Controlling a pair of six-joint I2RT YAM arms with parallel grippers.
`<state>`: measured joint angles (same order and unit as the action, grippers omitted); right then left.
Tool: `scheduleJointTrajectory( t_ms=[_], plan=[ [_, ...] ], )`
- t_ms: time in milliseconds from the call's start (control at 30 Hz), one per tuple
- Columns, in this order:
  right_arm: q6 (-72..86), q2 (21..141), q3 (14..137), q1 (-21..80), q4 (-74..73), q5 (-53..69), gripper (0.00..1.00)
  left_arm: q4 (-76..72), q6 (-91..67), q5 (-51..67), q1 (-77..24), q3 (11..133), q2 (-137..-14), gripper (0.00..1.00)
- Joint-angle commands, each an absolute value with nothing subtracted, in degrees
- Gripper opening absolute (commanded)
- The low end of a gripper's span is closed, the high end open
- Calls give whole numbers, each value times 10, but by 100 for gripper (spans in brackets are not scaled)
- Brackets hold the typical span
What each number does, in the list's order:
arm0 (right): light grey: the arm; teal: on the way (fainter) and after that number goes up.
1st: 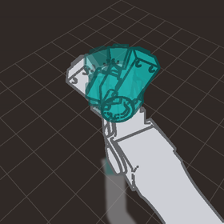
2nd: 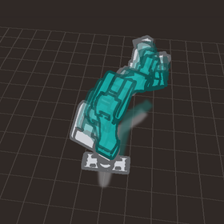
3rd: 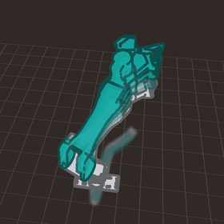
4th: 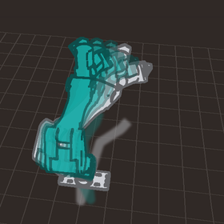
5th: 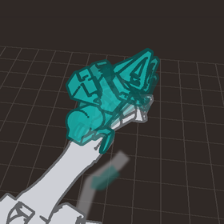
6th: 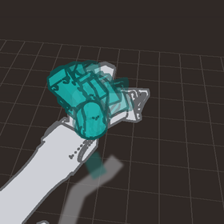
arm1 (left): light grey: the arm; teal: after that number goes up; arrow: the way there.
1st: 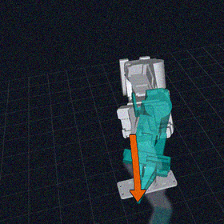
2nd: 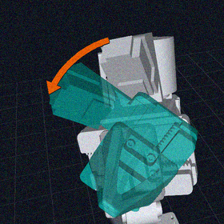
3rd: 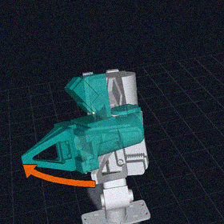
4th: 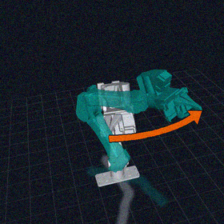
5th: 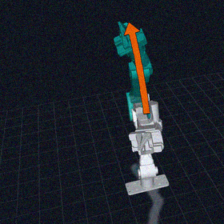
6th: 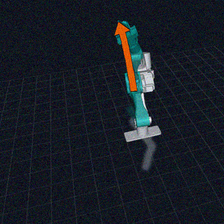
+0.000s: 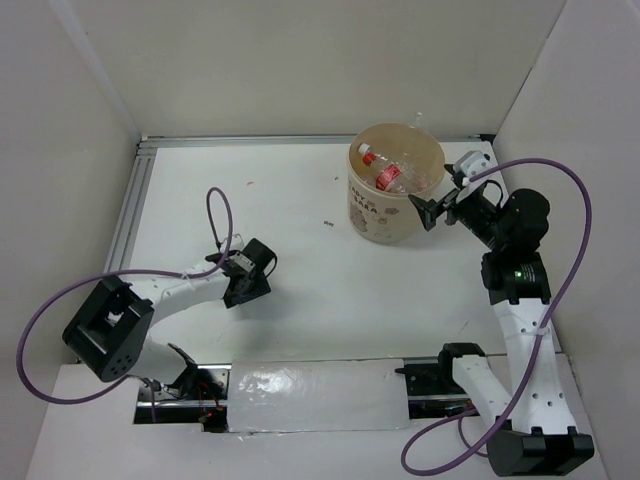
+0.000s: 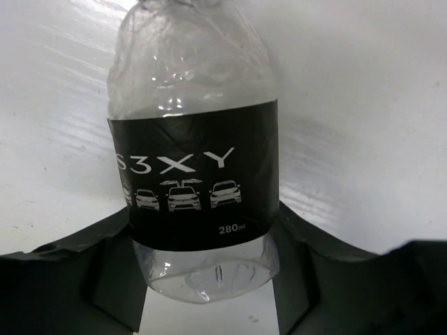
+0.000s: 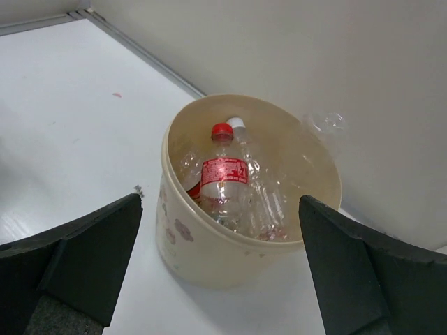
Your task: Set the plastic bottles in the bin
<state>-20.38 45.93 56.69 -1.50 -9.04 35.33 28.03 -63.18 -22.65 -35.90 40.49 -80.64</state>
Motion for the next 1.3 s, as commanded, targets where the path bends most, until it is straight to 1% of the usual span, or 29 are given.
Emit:
scheduleJointTrajectory(
  t_ms=[0, 133, 167, 233, 267, 300, 333, 400, 433, 533, 567, 600, 633, 667, 700, 733, 767, 833, 867, 933, 967, 1000, 1033, 1067, 1100, 1133, 1200, 1233, 1267],
  plan=[
    [-195, 447, 569, -18, -134, 347, 100, 253, -601, -247, -352, 410, -837, 61],
    [-195, 435, 556, -18, -149, 341, 97, 253, -580, -247, -361, 424, -828, 29],
    [-195, 430, 556, -18, -156, 336, 92, 260, -580, -252, -369, 434, -819, 17],
    [-195, 425, 556, -18, -163, 325, 83, 285, -563, -263, -410, 474, -785, 4],
    [-179, 418, 551, -18, -163, 304, 72, 292, -554, -268, -425, 493, -774, 0],
    [-170, 410, 546, -18, -163, 288, 51, 297, -527, -279, -443, 516, -763, 0],
    [-170, 410, 546, -18, -163, 275, 41, 297, -510, -288, -479, 565, -748, 0],
    [-157, 395, 534, -18, -163, 247, 26, 269, -439, -296, -503, 618, -748, 0],
    [-157, 395, 533, -18, -171, 239, 17, 249, -413, -296, -510, 671, -748, 0],
    [-157, 395, 528, -18, -213, 222, 16, 131, -320, -244, -510, 762, -779, 0],
    [-157, 395, 523, -18, -221, 216, 21, 103, -303, -227, -510, 786, -794, 0],
    [-157, 387, 518, -18, -226, 209, 36, 81, -291, -205, -504, 814, -839, 0],
    [-157, 387, 505, -18, -233, 209, 45, 60, -278, -194, -504, 848, -868, 0],
    [-164, 377, 499, -18, -233, 204, 50, 60, -278, -179, -494, 926, -901, 0],
    [-164, 367, 493, -18, -245, 204, 60, 60, -271, -168, -488, 967, -934, 0],
    [-170, 361, 483, -18, -250, 204, 63, 60, -271, -157, -488, 1009, -1002, 0],
    [-171, 356, 483, -18, -256, 204, 65, 60, -276, -142, -480, 1087, -1036, 0],
    [-171, 342, 470, -18, -264, 204, 66, 80, -300, -104, -469, 1170, -1134, 0],
    [-171, 337, 470, -23, -272, 196, 68, 89, -309, -92, -462, 1246, -1165, 0],
    [-171, 320, 465, -23, -278, 184, 68, 122, -333, -64, -454, 1312, -1218, 2],
    [-171, 313, 465, -23, -278, 178, 70, 130, -339, -64, -454, 1351, -1252, 3],
    [-171, 307, 465, -23, -278, 172, 70, 136, -345, -64, -454, 1359, -1263, 4],
    [-165, 296, 459, -23, -285, 172, 70, 136, -352, -64, -454, 1359, -1268, 9],
    [-165, 291, 459, -23, -285, 172, 70, 130, -352, -64, -454, 1353, -1268, 9],
    [-165, 286, 454, -23, -290, 167, 75, 125, -360, -64, -449, 1325, -1268, 11],
    [-165, 279, 454, -23, -290, 167, 75, 125, -360, -64, -449, 1325, -1268, 11],
    [-165, 273, 447, -23, -290, 167, 78, 125, -366, -59, -449, 1311, -1262, 27],
    [-165, 273, 447, -23, -290, 167, 80, 125, -366, -49, -449, 1310, -1262, 39],
    [-165, 273, 441, -23, -290, 167, 81, 125, -366, -38, -449, 1310, -1262, 56]
  ],
)
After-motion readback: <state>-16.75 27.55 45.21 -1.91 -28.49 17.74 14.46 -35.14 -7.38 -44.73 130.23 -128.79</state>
